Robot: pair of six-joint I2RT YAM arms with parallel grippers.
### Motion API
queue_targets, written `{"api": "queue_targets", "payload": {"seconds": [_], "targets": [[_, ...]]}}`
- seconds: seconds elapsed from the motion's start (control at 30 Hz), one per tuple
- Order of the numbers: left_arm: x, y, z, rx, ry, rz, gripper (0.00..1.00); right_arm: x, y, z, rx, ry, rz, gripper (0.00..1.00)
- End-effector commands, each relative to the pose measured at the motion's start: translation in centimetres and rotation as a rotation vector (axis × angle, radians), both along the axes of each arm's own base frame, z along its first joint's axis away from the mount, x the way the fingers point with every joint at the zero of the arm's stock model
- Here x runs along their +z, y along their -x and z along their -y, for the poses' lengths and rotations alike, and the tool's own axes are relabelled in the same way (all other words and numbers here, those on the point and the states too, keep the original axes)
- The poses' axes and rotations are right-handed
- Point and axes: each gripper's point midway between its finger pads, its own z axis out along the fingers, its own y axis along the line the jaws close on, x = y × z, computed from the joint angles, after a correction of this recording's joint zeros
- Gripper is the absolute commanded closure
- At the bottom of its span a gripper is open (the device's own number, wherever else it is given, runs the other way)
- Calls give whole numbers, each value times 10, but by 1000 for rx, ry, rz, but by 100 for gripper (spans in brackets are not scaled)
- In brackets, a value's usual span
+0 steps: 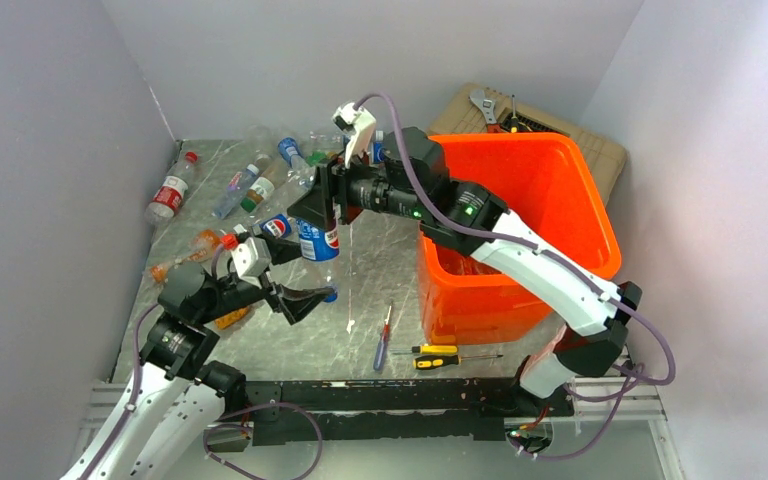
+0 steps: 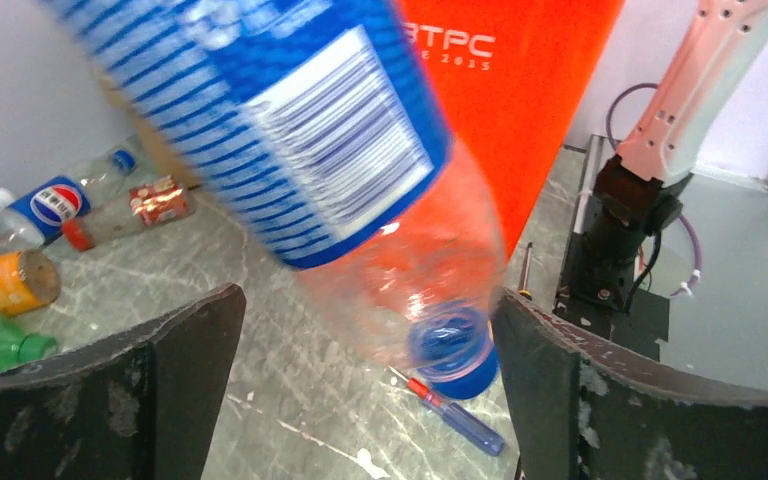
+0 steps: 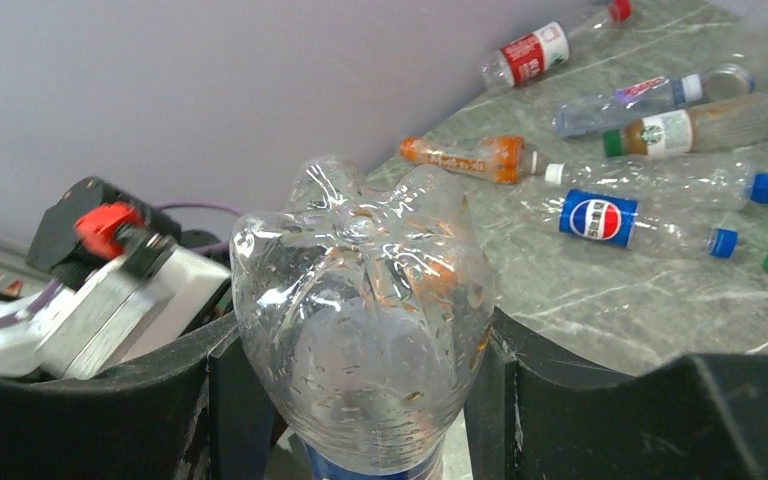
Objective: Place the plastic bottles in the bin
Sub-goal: Place the plastic bottle in the trash bin.
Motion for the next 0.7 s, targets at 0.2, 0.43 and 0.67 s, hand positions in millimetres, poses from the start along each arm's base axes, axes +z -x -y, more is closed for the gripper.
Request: {"api": "queue_targets", "payload": {"seconds": [0.2, 0.43, 0.67], "targets": [[21, -16, -22, 193, 33, 7, 1, 137, 50, 110, -50, -198, 268, 60], [12, -36, -31, 299, 10, -54, 0, 182, 34, 229, -495, -281, 487, 61], [9, -47, -45, 405, -2, -53, 1, 186, 21, 313, -871, -307, 604, 62]]}}
